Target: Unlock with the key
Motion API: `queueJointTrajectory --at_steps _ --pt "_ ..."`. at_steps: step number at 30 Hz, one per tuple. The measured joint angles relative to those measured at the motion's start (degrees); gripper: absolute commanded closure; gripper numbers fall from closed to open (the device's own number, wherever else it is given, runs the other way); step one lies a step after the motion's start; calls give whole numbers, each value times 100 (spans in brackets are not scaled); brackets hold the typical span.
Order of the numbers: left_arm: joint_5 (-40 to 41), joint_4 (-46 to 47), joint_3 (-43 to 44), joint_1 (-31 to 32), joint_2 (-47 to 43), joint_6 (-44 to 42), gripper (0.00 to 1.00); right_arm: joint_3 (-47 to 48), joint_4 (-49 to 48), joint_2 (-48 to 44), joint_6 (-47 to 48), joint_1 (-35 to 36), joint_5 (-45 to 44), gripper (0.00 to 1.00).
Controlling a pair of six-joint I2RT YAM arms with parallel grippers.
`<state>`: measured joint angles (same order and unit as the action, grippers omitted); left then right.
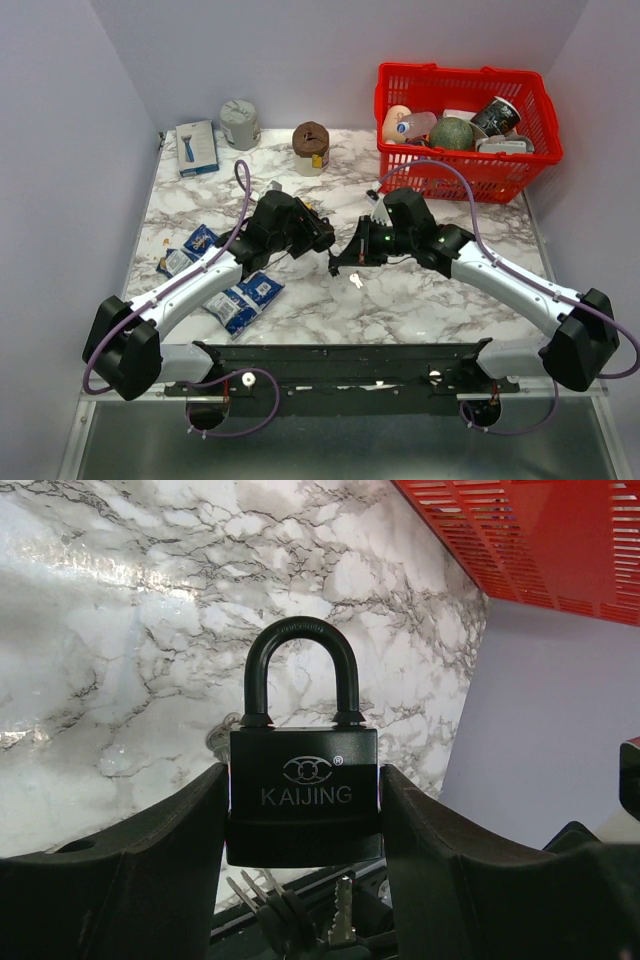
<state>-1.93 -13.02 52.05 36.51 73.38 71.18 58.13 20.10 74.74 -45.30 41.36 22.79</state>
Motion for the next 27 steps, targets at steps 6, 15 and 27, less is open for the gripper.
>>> queueJointTrajectory --at_steps 6,15,27 --pt "0 -7 0 0 0 -4 100 0 59 44 -2 0 -2 99" --pt "0 -22 0 0 -28 -2 100 0 61 61 -2 0 -7 99" --pt "0 -39 0 0 -52 -2 100 0 70 114 -11 0 -72 99"
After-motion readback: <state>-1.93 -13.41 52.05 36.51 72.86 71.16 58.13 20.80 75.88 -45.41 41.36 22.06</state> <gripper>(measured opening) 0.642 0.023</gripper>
